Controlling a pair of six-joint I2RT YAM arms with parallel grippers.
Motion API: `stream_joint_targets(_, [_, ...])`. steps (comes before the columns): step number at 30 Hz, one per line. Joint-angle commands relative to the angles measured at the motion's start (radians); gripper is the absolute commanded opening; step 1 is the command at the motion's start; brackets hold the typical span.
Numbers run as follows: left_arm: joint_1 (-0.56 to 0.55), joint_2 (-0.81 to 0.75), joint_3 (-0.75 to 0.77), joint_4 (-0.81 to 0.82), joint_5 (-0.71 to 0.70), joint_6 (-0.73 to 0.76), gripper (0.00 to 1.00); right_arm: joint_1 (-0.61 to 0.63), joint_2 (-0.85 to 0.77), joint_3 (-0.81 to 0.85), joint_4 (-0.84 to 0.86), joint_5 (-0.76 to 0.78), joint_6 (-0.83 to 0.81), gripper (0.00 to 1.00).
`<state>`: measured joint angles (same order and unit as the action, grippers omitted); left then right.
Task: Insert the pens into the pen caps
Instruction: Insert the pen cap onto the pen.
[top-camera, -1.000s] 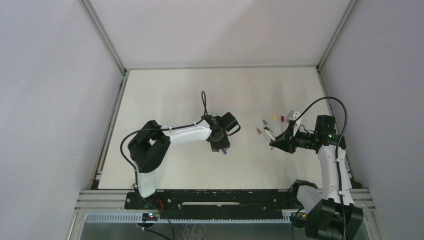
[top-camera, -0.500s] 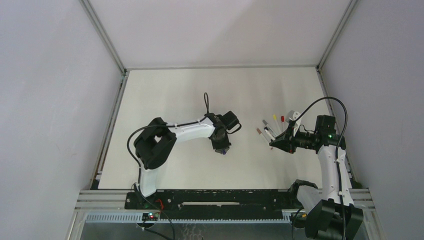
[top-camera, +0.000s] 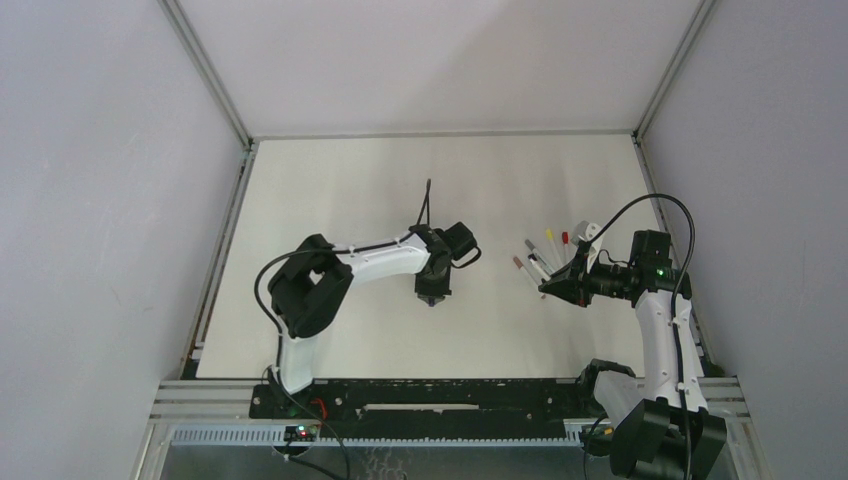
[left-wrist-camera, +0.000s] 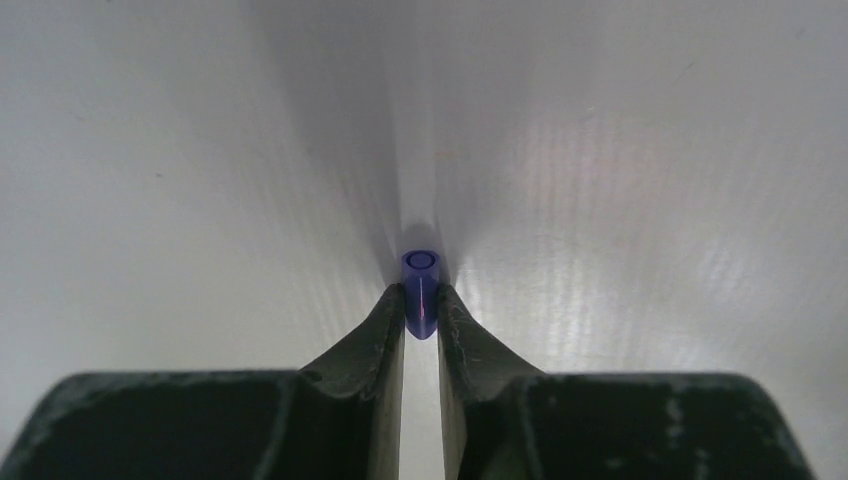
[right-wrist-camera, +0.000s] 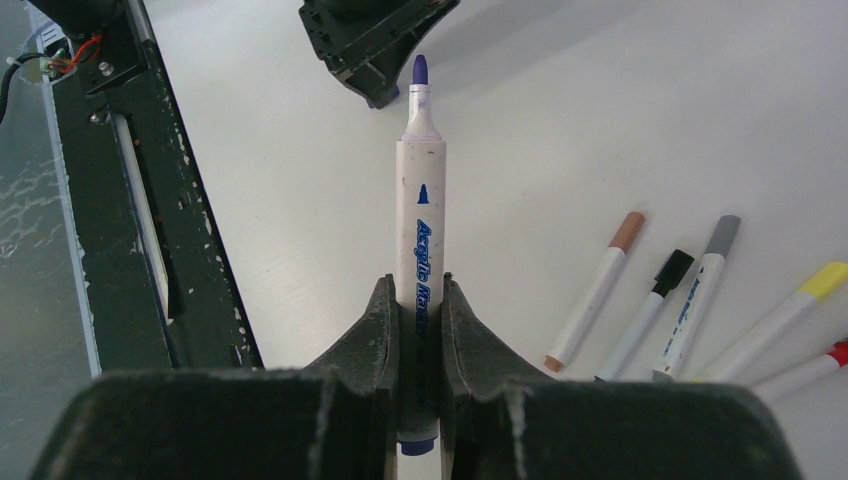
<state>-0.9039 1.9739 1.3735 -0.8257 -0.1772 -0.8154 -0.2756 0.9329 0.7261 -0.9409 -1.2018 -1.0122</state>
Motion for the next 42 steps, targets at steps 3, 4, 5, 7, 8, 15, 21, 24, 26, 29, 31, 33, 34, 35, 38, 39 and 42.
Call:
stream_joint_targets(3, [0.023,-0.071,-0.124,0.050,-0.007,0.181,0.22,-0.008,0.000,0.001,-0.002,-0.021,-0.010,0.01])
stream_joint_targets(4, [0.031,-0.080,-0.138,0.072,0.013,0.185,0.24,-0.008,0.000,0.001,-0.004,-0.021,-0.012,0.01])
stream_joint_targets(5, [0.041,-0.085,-0.147,0.086,0.030,0.192,0.26,-0.008,0.001,0.001,-0.005,-0.022,-0.014,0.01])
stream_joint_targets(7, [0.057,-0.082,-0.149,0.093,0.050,0.200,0.28,-0.008,0.001,0.001,-0.007,-0.022,-0.015,0.01])
stream_joint_targets(8, [0.065,-0.079,-0.147,0.093,0.055,0.207,0.29,-0.008,0.001,0.001,-0.007,-0.022,-0.017,0.01])
stream_joint_targets(15, [0.088,-0.043,-0.125,0.074,0.091,0.234,0.30,-0.013,0.001,0.001,-0.012,-0.022,-0.021,0.01])
stream_joint_targets(21, [0.090,-0.010,-0.113,0.072,0.100,0.230,0.30,-0.014,0.001,0.001,-0.016,-0.026,-0.028,0.01])
stream_joint_targets(24, [0.092,-0.006,-0.096,0.073,0.094,0.225,0.32,-0.014,0.003,0.001,-0.018,-0.028,-0.031,0.01])
stream_joint_targets(26, [0.096,-0.005,-0.084,0.075,0.093,0.225,0.32,-0.014,0.002,0.001,-0.019,-0.029,-0.032,0.01])
stream_joint_targets(29, [0.102,0.000,-0.073,0.080,0.096,0.223,0.28,-0.014,0.001,0.001,-0.020,-0.028,-0.032,0.01])
stream_joint_targets(31, [0.104,0.008,-0.074,0.082,0.098,0.223,0.25,-0.014,0.001,0.001,-0.021,-0.028,-0.032,0.01])
stream_joint_targets(33, [0.107,0.012,-0.081,0.087,0.095,0.222,0.24,-0.016,0.000,0.001,-0.021,-0.028,-0.033,0.01])
stream_joint_targets(34, [0.107,0.014,-0.083,0.089,0.095,0.221,0.24,-0.016,0.001,0.001,-0.022,-0.028,-0.034,0.01])
stream_joint_targets(35, [0.106,0.015,-0.085,0.092,0.094,0.220,0.24,-0.016,0.001,0.001,-0.022,-0.029,-0.035,0.01])
stream_joint_targets(38, [0.108,0.014,-0.081,0.093,0.080,0.216,0.29,-0.016,0.001,0.001,-0.025,-0.032,-0.038,0.01])
stream_joint_targets(39, [0.108,0.013,-0.078,0.094,0.077,0.216,0.31,-0.016,0.001,0.001,-0.025,-0.031,-0.037,0.01])
stream_joint_targets(42, [0.108,0.014,-0.057,0.089,0.063,0.218,0.31,-0.016,0.001,0.001,-0.027,-0.033,-0.041,0.01])
